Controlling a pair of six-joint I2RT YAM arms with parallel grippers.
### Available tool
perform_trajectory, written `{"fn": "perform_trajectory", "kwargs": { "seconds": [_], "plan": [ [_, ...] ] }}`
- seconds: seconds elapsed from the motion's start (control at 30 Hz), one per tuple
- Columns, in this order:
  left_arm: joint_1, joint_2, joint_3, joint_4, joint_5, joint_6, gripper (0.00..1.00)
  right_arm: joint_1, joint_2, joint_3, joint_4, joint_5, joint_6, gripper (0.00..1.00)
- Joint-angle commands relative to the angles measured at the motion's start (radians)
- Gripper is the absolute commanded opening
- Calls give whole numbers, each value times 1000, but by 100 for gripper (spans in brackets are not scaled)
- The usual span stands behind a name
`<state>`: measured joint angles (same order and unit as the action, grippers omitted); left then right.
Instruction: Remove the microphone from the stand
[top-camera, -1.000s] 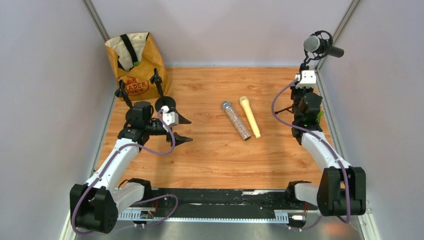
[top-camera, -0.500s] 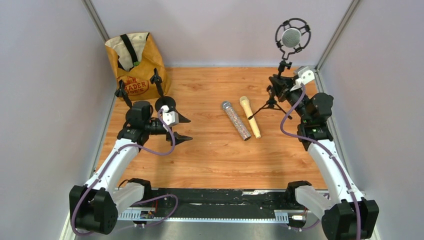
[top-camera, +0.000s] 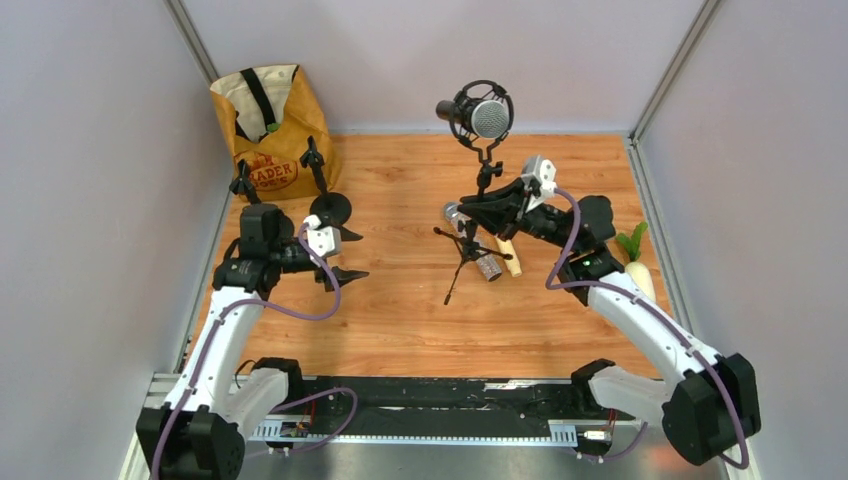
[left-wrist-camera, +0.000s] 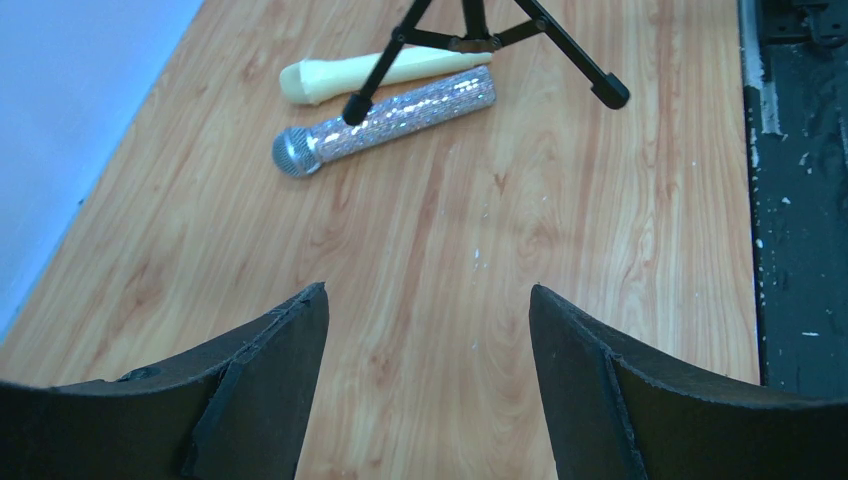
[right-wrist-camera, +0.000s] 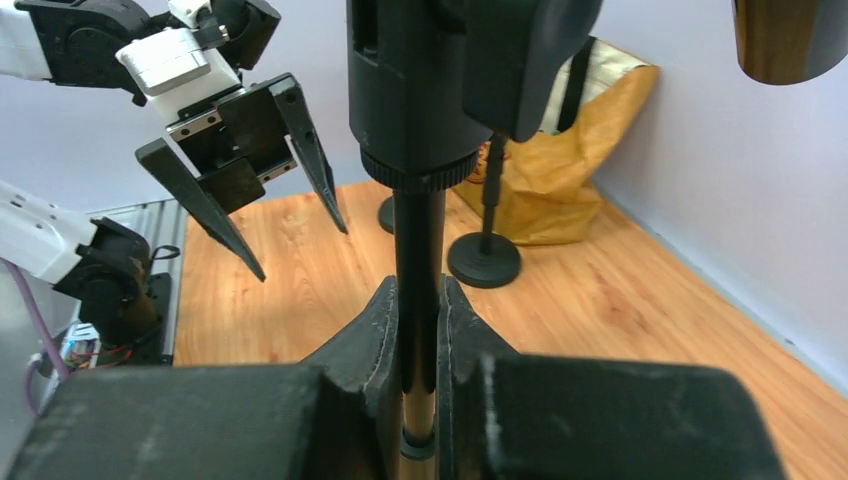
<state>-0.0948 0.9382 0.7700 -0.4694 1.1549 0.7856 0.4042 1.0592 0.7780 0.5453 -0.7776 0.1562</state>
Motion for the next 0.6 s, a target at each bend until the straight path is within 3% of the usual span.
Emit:
{"fn": "perform_trajectory", "kwargs": {
  "seconds": [0.0,0.2,0.57],
  "plan": [
    [88,-51,38,-205,72,164,81,71,71,6,263,30,59,0],
    [147,-110,19,-325,88,250,81,165,200,-2,416,84,63,0],
    [147,-151,-40,-229,108,156,81,291,334,-77,466,155,-113,0]
  ]
}}
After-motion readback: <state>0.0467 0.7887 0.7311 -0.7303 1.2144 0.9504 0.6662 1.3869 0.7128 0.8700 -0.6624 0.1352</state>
